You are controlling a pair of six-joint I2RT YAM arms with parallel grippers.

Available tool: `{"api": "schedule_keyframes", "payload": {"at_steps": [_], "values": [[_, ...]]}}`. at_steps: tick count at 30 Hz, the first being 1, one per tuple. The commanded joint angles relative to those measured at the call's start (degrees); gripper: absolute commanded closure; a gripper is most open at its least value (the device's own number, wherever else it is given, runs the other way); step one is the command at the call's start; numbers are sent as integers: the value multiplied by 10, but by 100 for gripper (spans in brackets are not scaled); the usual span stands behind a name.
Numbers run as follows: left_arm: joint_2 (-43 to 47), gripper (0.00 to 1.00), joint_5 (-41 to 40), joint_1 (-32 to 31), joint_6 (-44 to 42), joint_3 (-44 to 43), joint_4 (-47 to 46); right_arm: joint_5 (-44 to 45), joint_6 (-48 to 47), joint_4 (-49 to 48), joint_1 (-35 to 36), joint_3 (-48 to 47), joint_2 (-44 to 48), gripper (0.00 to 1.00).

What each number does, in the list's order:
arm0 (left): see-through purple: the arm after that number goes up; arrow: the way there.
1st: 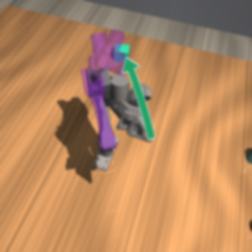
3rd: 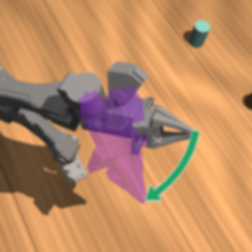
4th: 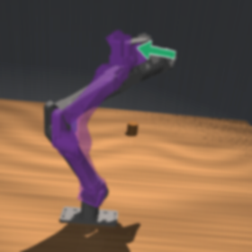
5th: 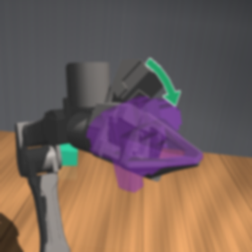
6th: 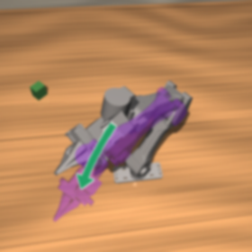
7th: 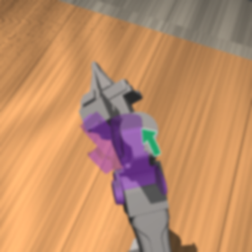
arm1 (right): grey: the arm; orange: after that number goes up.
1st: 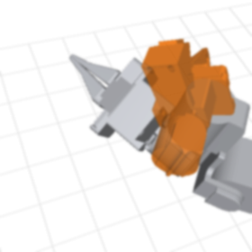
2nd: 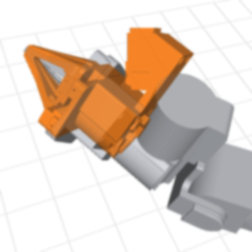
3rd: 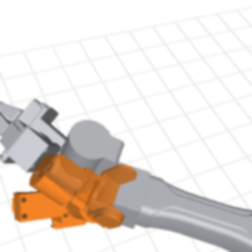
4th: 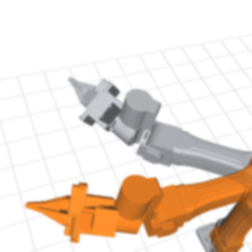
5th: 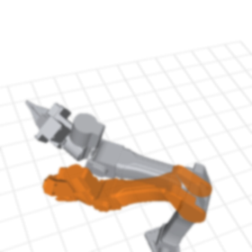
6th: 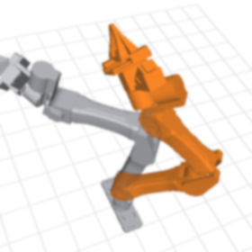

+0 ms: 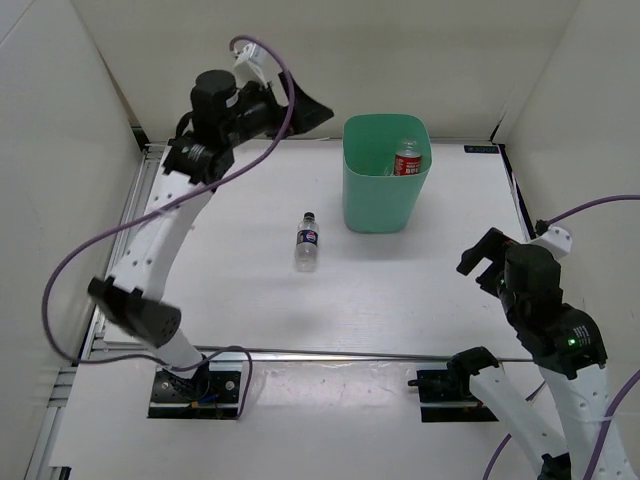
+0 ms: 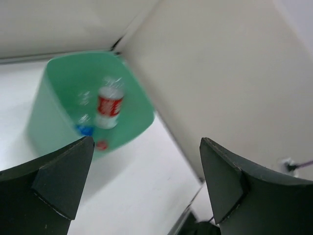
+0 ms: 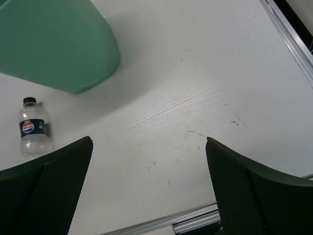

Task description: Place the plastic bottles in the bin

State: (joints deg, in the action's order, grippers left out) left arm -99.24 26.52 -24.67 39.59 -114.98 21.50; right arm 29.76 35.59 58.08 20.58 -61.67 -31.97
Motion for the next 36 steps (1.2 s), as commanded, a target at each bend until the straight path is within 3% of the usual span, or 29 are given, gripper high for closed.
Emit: {"api": "schedule_keyframes", "payload": {"at_steps": [1,6,9,36], "values": [[55,0,-83,-7,-144,111,176,-18,-5,-28,-2,12,-3,0],[67,0,-209,-35,-198,257,245,-34,-5,-40,-2,17,-21,0],[59,0,-231,-35,-203,304,245,-40,-12,-46,-2,17,-28,0],[-162,0,-177,-50,-174,219,216,-45,-73,-56,-2,12,-50,0]]}}
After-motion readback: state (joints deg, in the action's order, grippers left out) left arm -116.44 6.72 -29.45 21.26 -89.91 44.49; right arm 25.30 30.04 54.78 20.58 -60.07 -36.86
